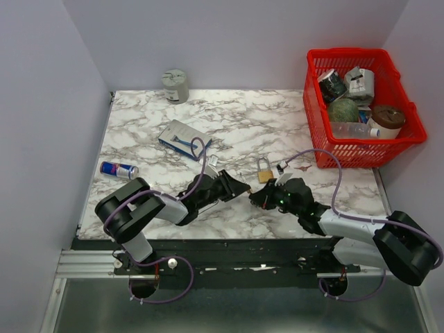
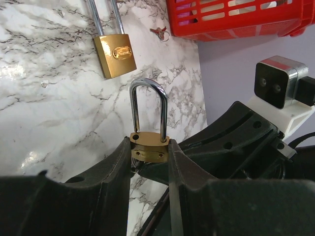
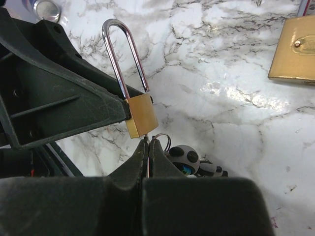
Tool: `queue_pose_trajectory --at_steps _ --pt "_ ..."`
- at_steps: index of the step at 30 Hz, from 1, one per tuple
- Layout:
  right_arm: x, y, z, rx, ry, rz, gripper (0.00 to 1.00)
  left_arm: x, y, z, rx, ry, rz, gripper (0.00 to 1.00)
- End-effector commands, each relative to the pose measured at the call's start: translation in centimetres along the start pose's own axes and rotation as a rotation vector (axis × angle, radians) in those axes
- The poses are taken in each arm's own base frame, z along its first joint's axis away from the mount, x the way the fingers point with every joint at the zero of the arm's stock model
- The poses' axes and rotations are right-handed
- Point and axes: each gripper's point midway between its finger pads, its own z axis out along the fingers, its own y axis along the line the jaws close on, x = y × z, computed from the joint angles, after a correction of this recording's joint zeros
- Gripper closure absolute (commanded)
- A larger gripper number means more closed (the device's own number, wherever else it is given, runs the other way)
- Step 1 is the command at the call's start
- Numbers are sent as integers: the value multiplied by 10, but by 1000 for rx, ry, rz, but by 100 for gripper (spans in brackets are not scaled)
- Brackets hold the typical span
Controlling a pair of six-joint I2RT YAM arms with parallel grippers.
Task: Unlock with the key
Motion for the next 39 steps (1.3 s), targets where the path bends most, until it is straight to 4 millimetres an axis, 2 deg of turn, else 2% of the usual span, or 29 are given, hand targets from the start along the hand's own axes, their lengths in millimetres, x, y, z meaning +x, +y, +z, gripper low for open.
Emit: queue_pose_trajectory --at_steps 1,2,8,9,12,20,23,24,26,27,30,32,34,36,38,39 --pt "-47 17 0 -37 -163 -45 99 22 -4 1 1 112 47 82" --pt "-48 18 1 -45 -169 -46 99 20 -8 4 7 107 51 74" --pt "-43 22 1 -76 -168 -45 99 18 -4 14 -52 119 58 54" --pt "-43 21 1 -74 -168 -44 99 18 -2 14 -65 119 62 48" --pt "-42 21 2 -78 -168 -44 99 16 1 16 -95 120 65 40" --pt "-37 21 3 -84 -159 -50 99 12 3 18 -127 110 84 37" --pt "-34 20 3 -82 -155 -53 99 10 -2 20 -118 102 89 44" --pt "-34 21 4 -84 -152 -53 99 9 -1 21 -119 98 89 54" --pt "-32 21 4 -83 -144 -55 99 8 -3 22 -111 94 92 68" --pt "-29 19 4 -78 -137 -55 99 7 -4 22 -107 92 94 79" --pt "-27 18 4 -78 -129 -47 99 8 -4 22 -102 97 101 95" --pt "-27 20 2 -84 -126 -52 99 9 -5 20 -93 105 116 100" --pt "-28 23 0 -95 -117 -61 99 8 -10 18 -72 105 145 100" --pt "-25 27 -3 -102 -94 -54 88 11 -16 12 -36 126 181 100" --pt "-32 37 -12 -134 -109 -53 69 13 -30 2 32 157 256 100" --pt "-30 38 -16 -136 -94 -59 64 16 -35 -2 61 180 282 100"
